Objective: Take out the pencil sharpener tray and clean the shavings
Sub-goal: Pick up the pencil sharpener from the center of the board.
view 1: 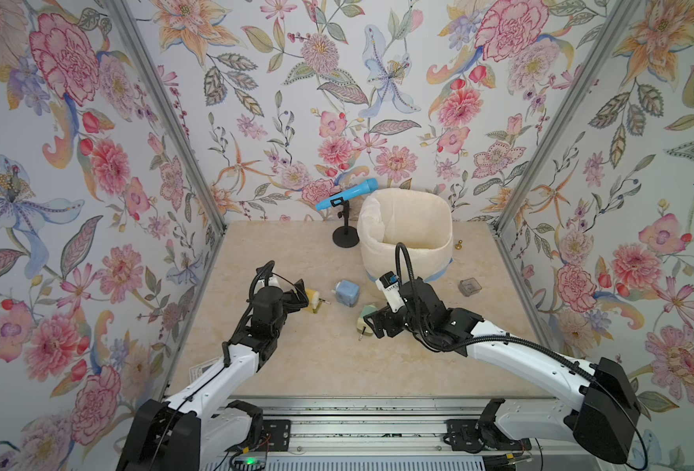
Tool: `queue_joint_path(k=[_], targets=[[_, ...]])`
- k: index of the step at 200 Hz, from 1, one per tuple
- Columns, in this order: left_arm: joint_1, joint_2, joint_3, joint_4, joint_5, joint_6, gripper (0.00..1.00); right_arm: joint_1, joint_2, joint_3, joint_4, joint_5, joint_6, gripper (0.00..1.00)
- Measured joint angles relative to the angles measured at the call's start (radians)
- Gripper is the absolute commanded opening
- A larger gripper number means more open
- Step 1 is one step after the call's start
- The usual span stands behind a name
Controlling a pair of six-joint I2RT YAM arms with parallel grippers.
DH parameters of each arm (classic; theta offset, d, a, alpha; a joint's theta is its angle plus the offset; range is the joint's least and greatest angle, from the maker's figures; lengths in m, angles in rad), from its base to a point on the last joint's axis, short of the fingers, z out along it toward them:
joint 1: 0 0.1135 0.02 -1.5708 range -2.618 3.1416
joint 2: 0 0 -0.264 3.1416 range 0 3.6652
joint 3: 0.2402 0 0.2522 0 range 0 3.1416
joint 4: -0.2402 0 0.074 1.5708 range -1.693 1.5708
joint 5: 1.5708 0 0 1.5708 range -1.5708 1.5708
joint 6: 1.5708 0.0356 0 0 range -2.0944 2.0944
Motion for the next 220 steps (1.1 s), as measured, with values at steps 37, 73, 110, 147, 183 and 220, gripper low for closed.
queue_joint_path(k=[37, 73, 110, 147, 183, 220], targets=[[-0.006, 0.017, 0.0, 0.0, 0.029, 0.011, 1.0, -0.001, 0.146, 0.216, -0.167, 0.064, 0.137, 0.93], [-0.006, 0.008, 0.0, -0.007, -0.008, 0.02, 1.0, 0.039, 0.225, 0.26, -0.256, 0.088, 0.307, 0.78], [-0.006, -0.006, -0.001, -0.011, -0.024, 0.03, 1.0, 0.053, 0.283, 0.266, -0.311, 0.148, 0.424, 0.81], [-0.006, -0.021, -0.015, -0.008, -0.024, 0.038, 1.0, 0.054, 0.451, 0.352, -0.327, 0.184, 0.486, 0.88], [-0.006, -0.024, -0.021, -0.008, -0.018, 0.053, 1.0, 0.052, 0.537, 0.385, -0.338, 0.203, 0.533, 0.8], [-0.006, -0.024, -0.023, -0.008, -0.012, 0.069, 1.0, 0.052, 0.555, 0.408, -0.354, 0.218, 0.554, 0.53]])
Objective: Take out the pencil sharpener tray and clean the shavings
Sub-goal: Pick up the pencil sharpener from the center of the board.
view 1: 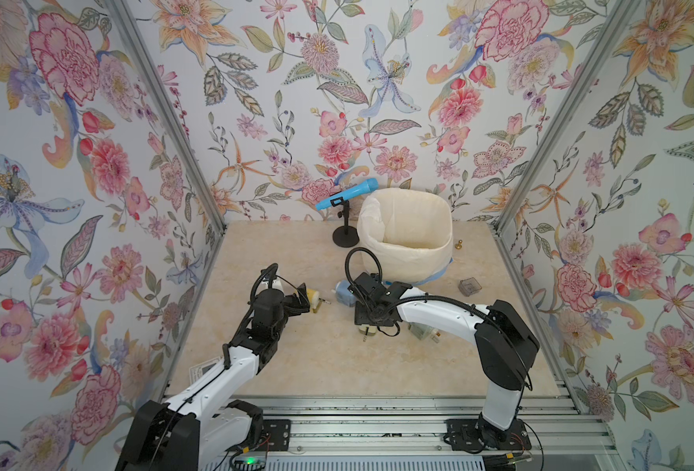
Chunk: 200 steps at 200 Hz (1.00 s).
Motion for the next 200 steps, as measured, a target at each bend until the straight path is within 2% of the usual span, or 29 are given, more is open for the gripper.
queue_joint_path(k=[39, 59, 95, 108, 160, 200], targets=[[0.0, -0.002, -0.01, 0.001, 0.024, 0.023, 1.0, 0.0, -0.003, 0.001, -0.014, 0.016, -0.069, 0.51], [0.0, -0.012, -0.039, 0.033, 0.066, 0.037, 1.0, -0.001, -0.011, -0.003, -0.022, 0.022, -0.175, 0.62], [-0.022, -0.015, -0.113, 0.127, 0.164, 0.07, 1.0, -0.011, -0.087, -0.091, 0.026, 0.003, -0.426, 0.57], [-0.05, -0.013, -0.124, 0.156, 0.188, 0.085, 1.0, -0.021, -0.143, -0.142, 0.05, -0.029, -0.517, 0.54], [-0.136, 0.006, -0.188, 0.371, 0.318, 0.114, 1.0, -0.092, -0.327, -0.242, 0.146, -0.224, -0.75, 0.54], [-0.175, 0.05, -0.22, 0.505, 0.526, 0.142, 1.0, -0.118, -0.42, -0.233, 0.135, -0.425, -0.878, 0.54]])
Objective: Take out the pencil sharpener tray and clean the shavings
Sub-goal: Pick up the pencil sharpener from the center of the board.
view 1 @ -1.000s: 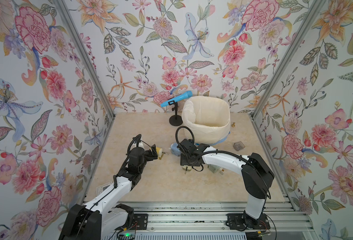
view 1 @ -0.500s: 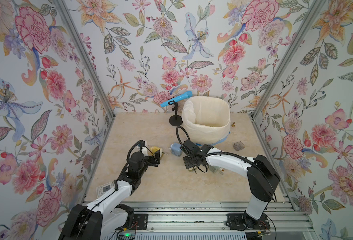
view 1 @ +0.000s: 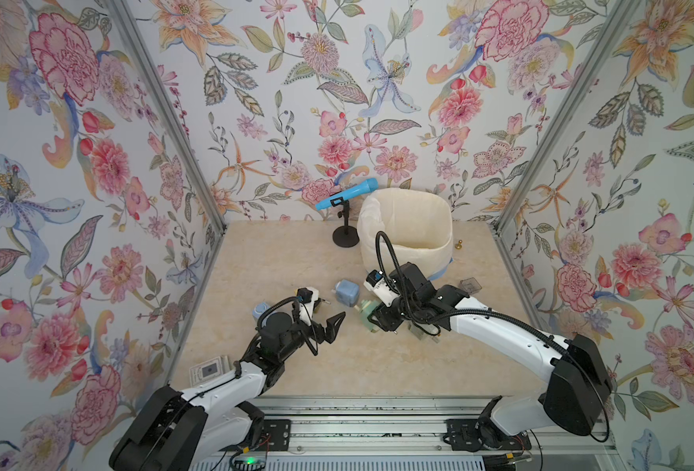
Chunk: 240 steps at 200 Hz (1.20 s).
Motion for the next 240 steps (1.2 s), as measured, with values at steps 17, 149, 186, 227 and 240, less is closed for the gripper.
queue_joint_path(k=[17, 149, 186, 227, 240], targets=[[-0.002, 0.031, 0.0, 0.055, 0.112, -0.008, 1.0, 0.001, -0.04, 0.023, -0.019, -0.06, -0.033, 0.53], [-0.077, -0.085, 0.307, -0.331, 0.427, 0.167, 1.0, 0.09, -0.19, 0.185, -0.268, -0.126, -0.127, 0.52], [-0.091, -0.089, 0.516, -0.779, 0.439, 0.399, 1.0, 0.127, -0.213, 0.185, -0.286, -0.097, -0.136, 0.54], [-0.092, -0.103, 0.559, -1.001, 0.463, 0.522, 1.0, 0.183, -0.217, 0.183, -0.33, -0.08, -0.144, 0.55], [-0.092, -0.117, 0.549, -1.032, 0.466, 0.541, 1.0, 0.196, -0.23, 0.178, -0.342, -0.079, -0.144, 0.55]])
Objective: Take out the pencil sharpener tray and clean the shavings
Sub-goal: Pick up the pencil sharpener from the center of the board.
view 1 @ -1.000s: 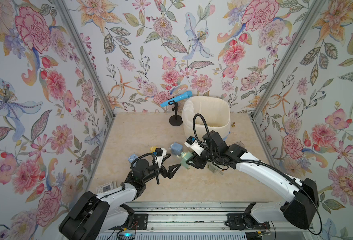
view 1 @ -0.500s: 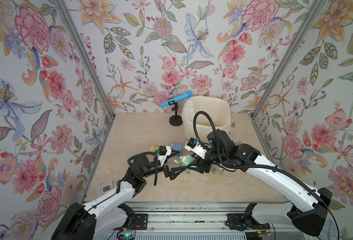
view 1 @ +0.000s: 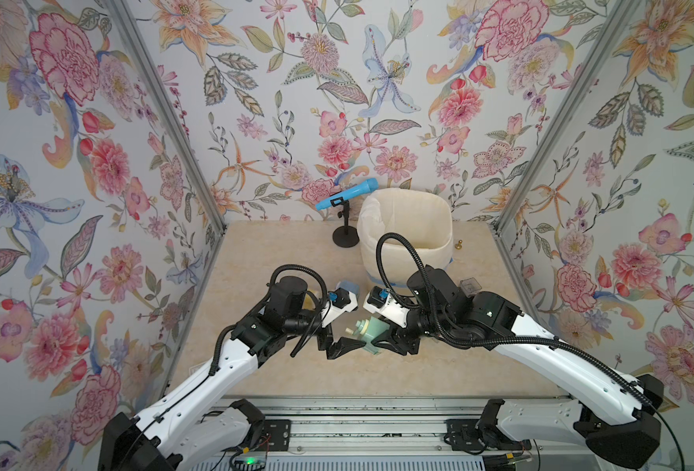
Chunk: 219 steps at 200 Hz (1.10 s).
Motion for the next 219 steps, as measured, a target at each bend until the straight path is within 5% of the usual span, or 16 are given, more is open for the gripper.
queue_joint_path(k=[83, 219], targets=[[0.0, -0.087, -0.071, -0.077, 0.089, 0.105, 1.0, 0.079, -0.05, -0.029, -0.047, 0.006, -0.037, 0.58], [-0.029, -0.071, -0.117, 0.027, 0.224, 0.058, 0.97, 0.14, 0.08, 0.109, -0.062, 0.014, -0.105, 0.58]])
